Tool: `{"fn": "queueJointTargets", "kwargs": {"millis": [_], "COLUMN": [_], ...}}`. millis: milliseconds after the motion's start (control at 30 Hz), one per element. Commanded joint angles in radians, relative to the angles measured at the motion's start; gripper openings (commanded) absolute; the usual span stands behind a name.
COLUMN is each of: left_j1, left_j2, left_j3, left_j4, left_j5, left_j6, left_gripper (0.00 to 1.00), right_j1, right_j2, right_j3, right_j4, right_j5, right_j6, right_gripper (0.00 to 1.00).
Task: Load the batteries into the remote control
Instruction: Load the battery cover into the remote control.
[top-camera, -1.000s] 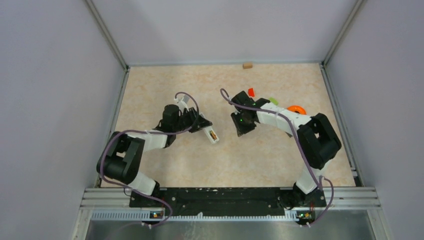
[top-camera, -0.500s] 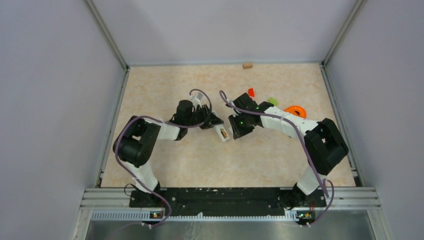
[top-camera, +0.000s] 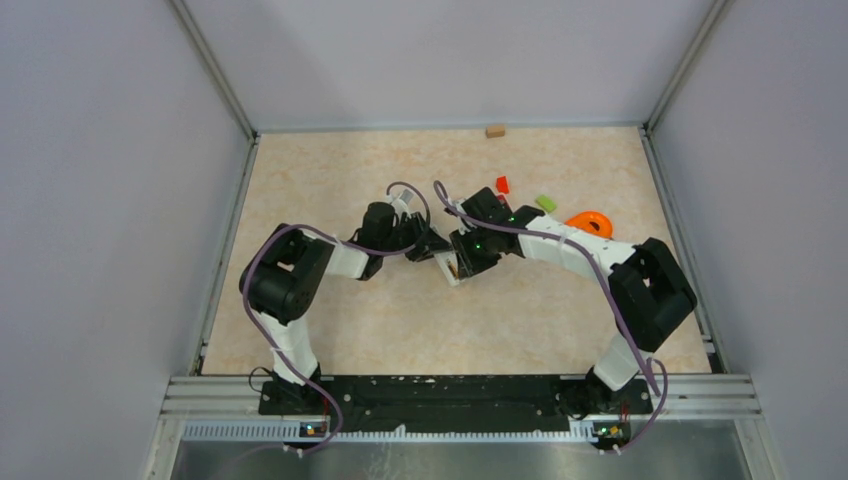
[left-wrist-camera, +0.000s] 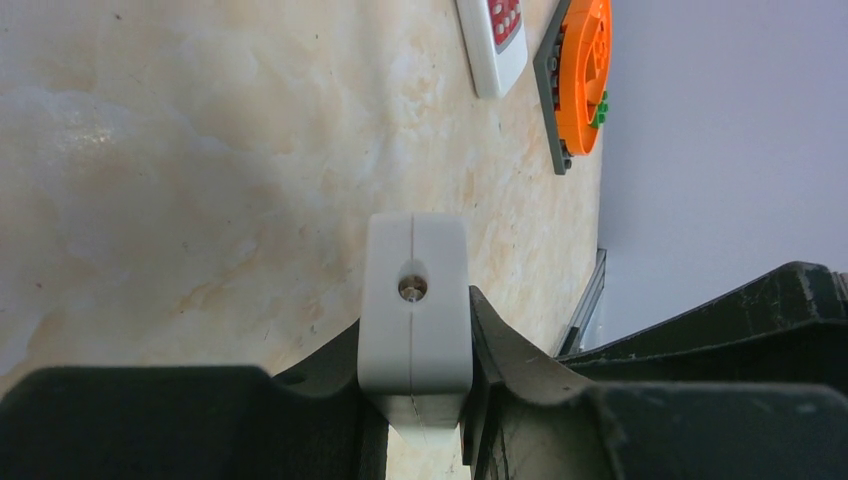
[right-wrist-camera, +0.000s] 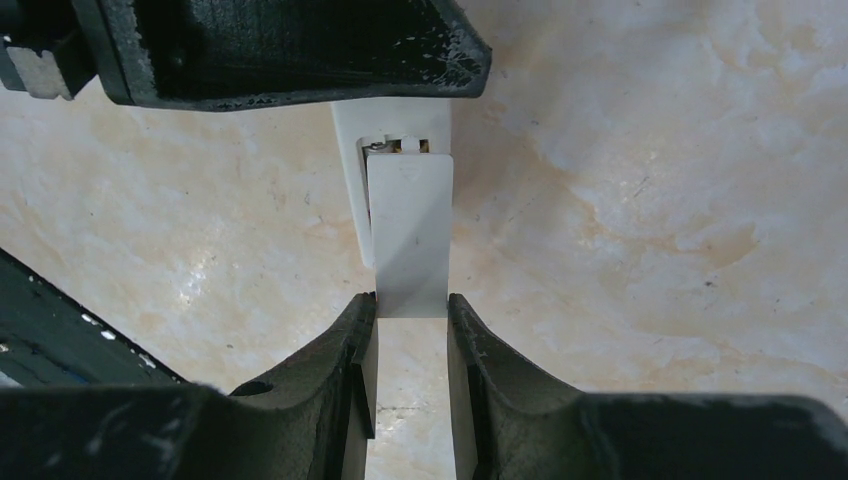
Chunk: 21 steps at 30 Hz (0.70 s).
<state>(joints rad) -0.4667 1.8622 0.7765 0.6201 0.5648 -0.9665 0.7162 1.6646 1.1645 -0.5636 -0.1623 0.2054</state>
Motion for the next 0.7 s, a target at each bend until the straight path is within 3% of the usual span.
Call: {"fn": "queueJointTargets", "kwargs": {"millis": [0, 667], "left_j1": [-0.005, -0.006], "left_j2": [0.015, 0.002], "left_j3": [0.020, -0.005], "left_j4": [0.104, 0.138], "left_j5": [0.016, 0.034], "left_j6": [-0.030, -0.012], "left_gripper": [0.00, 0.00], "right_j1": [0.020, 0.020], "right_j2": [-0.007, 0.043], "right_j3": [0.003, 0.009], "right_j4": [0.050, 0.033], "right_j5": [-0.021, -0.052], "right_j6": [0.017, 0.010], "right_gripper": [0.22, 0.21]}}
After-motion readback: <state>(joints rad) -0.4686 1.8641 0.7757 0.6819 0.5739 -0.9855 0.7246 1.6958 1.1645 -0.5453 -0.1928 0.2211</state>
